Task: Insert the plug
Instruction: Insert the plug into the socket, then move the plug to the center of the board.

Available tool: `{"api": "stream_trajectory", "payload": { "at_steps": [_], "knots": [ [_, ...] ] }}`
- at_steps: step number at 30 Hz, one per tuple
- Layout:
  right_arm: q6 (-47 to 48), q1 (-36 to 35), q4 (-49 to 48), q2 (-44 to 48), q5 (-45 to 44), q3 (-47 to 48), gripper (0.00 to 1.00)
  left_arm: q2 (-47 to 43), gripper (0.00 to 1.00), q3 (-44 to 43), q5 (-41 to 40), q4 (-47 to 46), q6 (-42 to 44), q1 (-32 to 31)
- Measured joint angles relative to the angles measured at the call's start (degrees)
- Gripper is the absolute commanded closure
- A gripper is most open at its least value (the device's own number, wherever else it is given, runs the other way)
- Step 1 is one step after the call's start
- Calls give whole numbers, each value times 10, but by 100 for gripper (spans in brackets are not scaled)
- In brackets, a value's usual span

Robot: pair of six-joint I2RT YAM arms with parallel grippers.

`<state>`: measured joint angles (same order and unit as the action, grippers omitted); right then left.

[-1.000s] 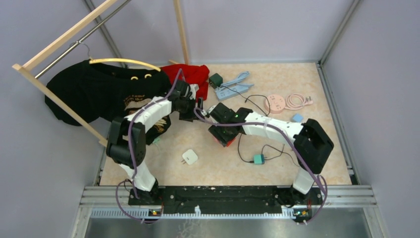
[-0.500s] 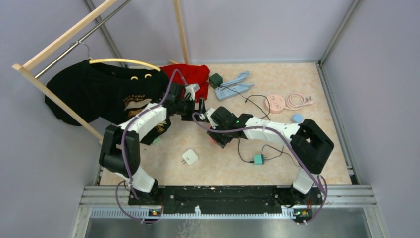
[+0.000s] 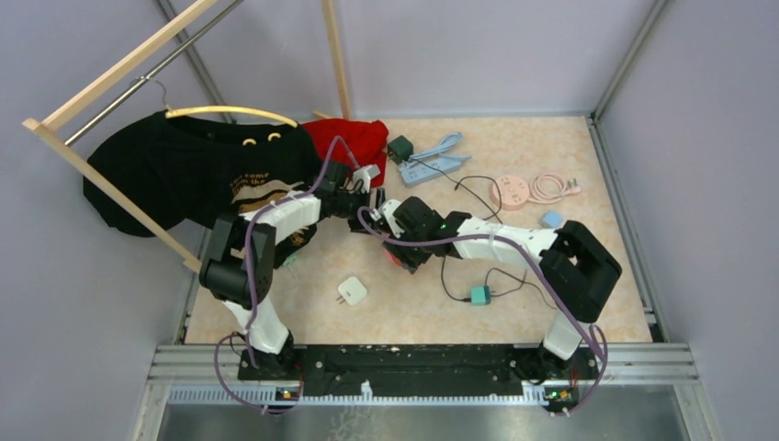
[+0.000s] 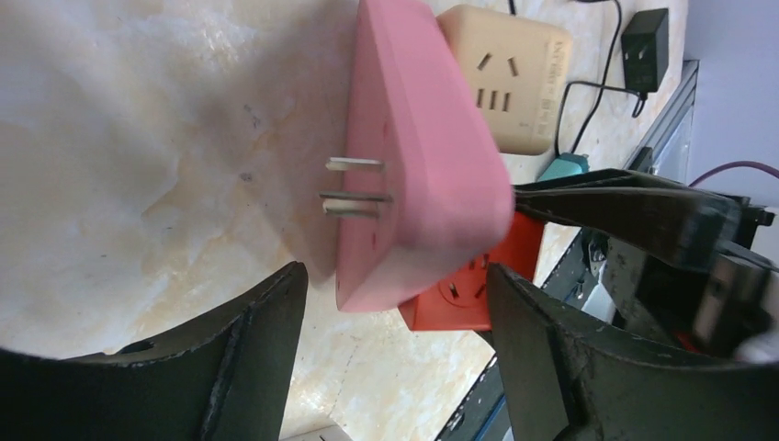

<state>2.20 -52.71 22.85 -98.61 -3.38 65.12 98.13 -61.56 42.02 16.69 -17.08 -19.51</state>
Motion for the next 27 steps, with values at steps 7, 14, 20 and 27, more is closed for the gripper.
{"api": "stream_trajectory", "payload": {
  "at_steps": [7, 14, 20, 27],
  "knots": [
    [2, 0, -10, 0, 3, 0, 72, 34, 39, 0, 1, 1, -3, -19],
    [-7, 0, -6, 0, 1, 0, 39, 34, 79, -8, -11, 10, 27, -24],
    [-47, 9, -27, 47, -1, -33, 3, 52, 79, -51, -16, 60, 35, -28],
    [-96, 42, -17, 203, 9, -75, 1, 76, 80, -99, -48, 86, 37, -20]
  ]
}}
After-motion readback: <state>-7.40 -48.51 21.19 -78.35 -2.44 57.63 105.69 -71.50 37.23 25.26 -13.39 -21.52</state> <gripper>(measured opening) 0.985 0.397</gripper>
